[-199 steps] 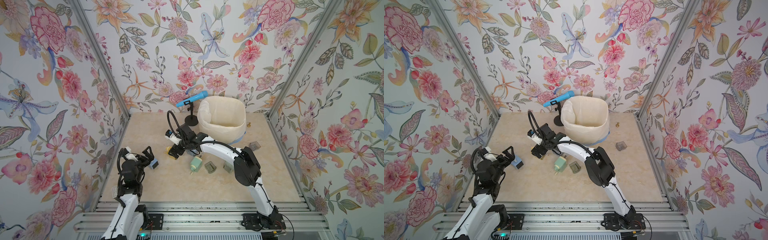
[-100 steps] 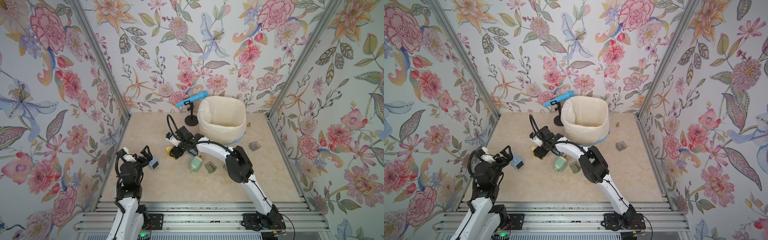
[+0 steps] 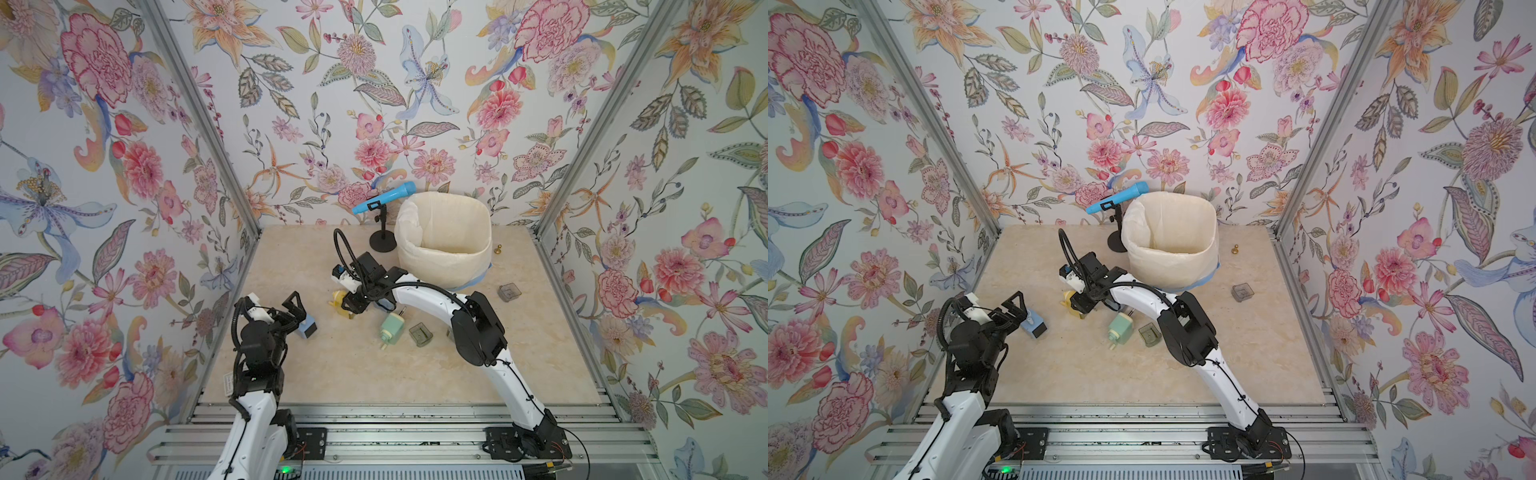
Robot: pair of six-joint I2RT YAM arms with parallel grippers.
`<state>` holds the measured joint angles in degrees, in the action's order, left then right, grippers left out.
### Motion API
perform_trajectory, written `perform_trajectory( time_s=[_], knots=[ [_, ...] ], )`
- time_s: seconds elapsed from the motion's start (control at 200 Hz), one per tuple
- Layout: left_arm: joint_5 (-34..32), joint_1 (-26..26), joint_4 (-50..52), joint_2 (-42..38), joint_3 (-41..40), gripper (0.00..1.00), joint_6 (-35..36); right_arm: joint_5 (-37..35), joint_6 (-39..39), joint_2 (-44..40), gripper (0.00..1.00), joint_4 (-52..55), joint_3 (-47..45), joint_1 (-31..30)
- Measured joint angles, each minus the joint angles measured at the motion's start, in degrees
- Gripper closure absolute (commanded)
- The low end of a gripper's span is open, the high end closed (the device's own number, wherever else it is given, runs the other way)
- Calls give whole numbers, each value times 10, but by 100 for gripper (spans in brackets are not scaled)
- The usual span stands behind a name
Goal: Take out the pencil sharpener tray and clean the shavings
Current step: Pick up the pencil sharpener from the center of the board.
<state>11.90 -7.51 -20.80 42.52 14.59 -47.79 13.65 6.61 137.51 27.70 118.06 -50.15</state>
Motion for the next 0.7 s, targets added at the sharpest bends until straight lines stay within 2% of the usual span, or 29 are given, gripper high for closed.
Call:
perform_trajectory(
  time_s=[0.3,0.515,0.605,0.701],
  knots=[
    [41,7,27,1,43,0,16,38,14,-37,73,31,0,9],
    [78,73,16,2,61,0,36,63,59,-139,72,81,-1,21],
    [107,99,15,-5,77,0,65,73,76,-195,71,94,-16,23],
    [149,106,32,-15,108,0,109,83,87,-256,71,104,-42,23]
  ],
)
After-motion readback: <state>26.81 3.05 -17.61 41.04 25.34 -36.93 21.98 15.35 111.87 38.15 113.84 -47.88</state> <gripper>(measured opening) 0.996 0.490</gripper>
